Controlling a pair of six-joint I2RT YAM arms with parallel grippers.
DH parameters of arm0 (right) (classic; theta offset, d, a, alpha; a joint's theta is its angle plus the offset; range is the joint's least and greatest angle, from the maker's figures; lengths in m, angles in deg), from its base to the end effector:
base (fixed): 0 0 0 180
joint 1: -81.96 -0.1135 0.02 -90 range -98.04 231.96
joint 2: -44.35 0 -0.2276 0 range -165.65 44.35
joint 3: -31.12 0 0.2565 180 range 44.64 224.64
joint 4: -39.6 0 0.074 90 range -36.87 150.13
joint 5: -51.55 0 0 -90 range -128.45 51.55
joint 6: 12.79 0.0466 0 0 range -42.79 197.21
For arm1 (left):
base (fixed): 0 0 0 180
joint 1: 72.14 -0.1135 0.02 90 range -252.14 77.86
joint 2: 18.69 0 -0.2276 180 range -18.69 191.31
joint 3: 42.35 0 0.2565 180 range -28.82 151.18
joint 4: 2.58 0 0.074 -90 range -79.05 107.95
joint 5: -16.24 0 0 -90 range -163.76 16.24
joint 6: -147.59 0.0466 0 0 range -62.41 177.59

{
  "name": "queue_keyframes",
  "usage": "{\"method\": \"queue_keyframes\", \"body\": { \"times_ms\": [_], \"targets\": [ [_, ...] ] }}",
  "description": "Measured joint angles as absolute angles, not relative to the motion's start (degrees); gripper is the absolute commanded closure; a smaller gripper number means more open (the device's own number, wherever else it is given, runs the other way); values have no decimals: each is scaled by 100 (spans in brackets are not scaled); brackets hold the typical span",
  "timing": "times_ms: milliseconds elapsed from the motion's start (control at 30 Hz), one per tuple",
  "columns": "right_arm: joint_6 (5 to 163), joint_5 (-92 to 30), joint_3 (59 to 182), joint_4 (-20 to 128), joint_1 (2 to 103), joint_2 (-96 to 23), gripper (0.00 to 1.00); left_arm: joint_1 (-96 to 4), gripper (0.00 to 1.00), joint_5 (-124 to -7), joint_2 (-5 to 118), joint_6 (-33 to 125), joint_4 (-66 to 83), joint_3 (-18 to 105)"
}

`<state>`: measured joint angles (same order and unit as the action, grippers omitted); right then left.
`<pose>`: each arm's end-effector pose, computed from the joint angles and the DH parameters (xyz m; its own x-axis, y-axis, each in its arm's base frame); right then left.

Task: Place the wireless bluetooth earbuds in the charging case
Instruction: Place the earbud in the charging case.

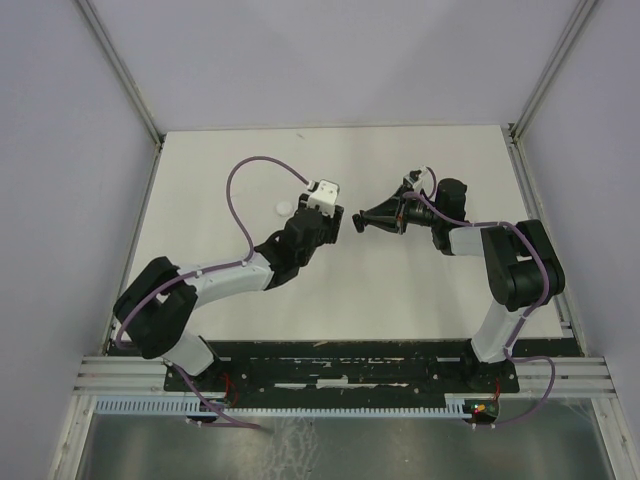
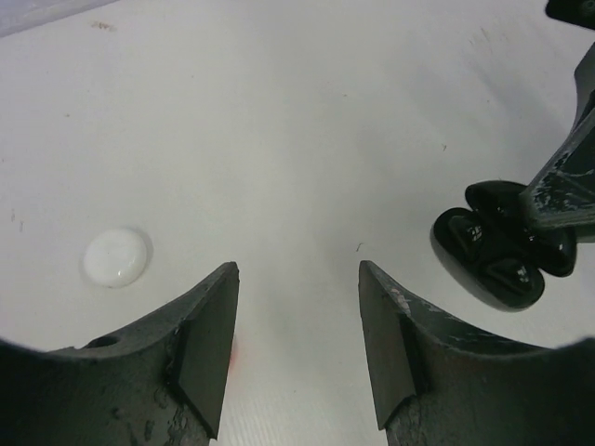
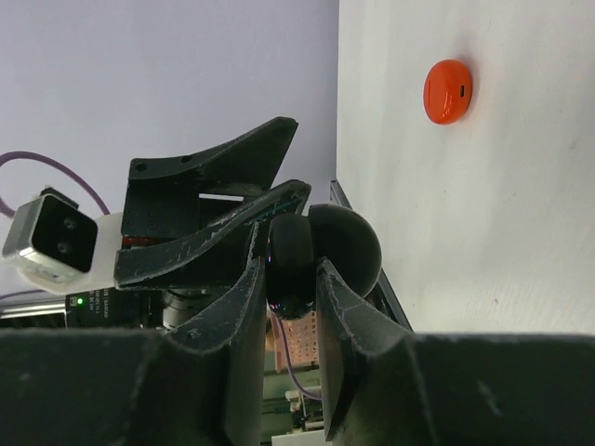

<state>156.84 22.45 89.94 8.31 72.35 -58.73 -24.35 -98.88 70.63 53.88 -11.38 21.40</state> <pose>0.3377 0.0985 0.1345 -0.9455 0.3251 0.0175 0.0519 0.0976 0.9939 0.2565 -0.2533 0.1968 -0.2192 0.1544 -0.9634 0.3842 0.9213 0.0603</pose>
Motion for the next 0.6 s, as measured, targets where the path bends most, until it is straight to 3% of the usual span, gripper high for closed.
{"method": "queue_keyframes", "body": {
  "times_ms": [300, 400, 433, 567, 600],
  "targets": [
    [15634, 2099, 9051, 853, 7235, -5928, 96, -2492, 35, -9549, 6779, 4693, -1459, 1381],
    [15667, 2009, 9088, 763, 7235, -6024, 96, -2492, 25, -9267, 6840, 4455, -1573, 1357],
    [15686, 1972, 9092, 726, 7235, -6048, 96, -2492, 15, -9176, 6864, 4352, -1632, 1357],
    [15855, 1793, 9130, 562, 7235, -6127, 96, -2507, 10, -8948, 6891, 4000, -1686, 1357],
    [15901, 1742, 9158, 512, 7235, -6149, 96, -2516, 2, -8896, 6891, 3937, -1708, 1357]
  ]
}}
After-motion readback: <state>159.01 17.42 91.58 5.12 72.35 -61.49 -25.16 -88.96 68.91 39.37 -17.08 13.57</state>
